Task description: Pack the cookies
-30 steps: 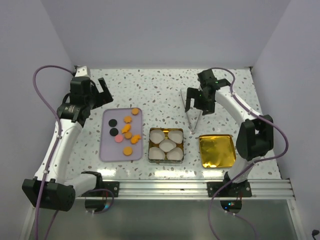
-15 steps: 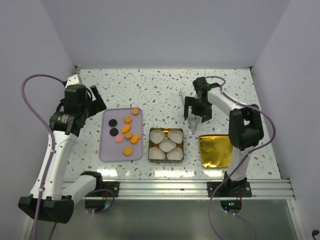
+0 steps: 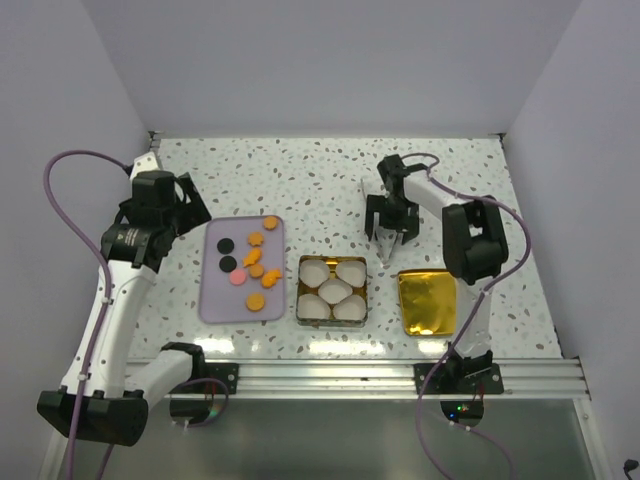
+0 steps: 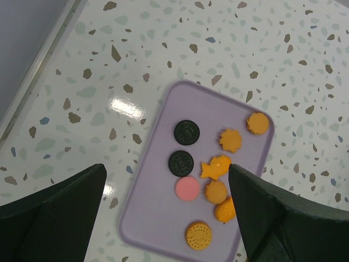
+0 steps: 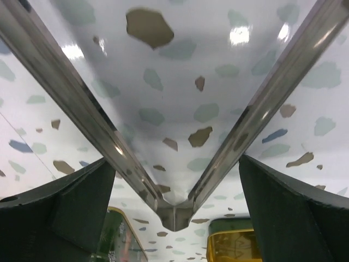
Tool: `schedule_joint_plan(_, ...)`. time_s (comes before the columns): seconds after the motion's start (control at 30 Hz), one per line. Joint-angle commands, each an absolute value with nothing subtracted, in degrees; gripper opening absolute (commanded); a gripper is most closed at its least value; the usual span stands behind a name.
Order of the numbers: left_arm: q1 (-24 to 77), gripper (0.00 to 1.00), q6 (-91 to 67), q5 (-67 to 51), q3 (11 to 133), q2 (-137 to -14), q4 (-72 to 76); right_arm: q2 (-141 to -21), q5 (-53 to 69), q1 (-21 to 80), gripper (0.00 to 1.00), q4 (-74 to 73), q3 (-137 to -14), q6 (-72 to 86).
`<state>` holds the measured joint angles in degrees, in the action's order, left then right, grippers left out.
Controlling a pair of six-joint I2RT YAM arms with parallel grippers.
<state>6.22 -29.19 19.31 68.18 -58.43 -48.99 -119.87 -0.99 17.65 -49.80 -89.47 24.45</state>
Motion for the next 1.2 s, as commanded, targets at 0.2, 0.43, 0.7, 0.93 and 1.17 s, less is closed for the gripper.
schedule_joint_plan(0.2, 5.89, 1.00, -30.41, 21.09, 67.59, -58.36, -49.48, -126.03, -6.50, 17.49, 0.92, -45.70, -98.26, 22.68)
schedule_joint_plan(0.43, 5.89, 1.00, -30.06, 20.48, 68.29, -58.27, -49.57, -124.46, -10.19, 17.58, 0.52, -46.93, -100.19, 21.10)
schedule_joint_plan(0.7, 5.89, 1.00, -29.80, 15.83, 69.26, -58.54, -48.43, -119.45, -10.64, 20.82, 0.51, -57.99, -115.21, 19.78)
schedule_joint_plan(0.93, 5.89, 1.00, -29.27, 12.48, 69.00, -59.06, -47.20, -114.44, -8.79, 24.61, 0.52, -66.70, -120.06, 21.27)
schedule_joint_plan(1.17, 5.89, 1.00, -29.27, 9.58, 67.76, -57.48, -46.06, -108.55, -4.75, 27.68, 0.51, -71.19, -120.85, 22.50)
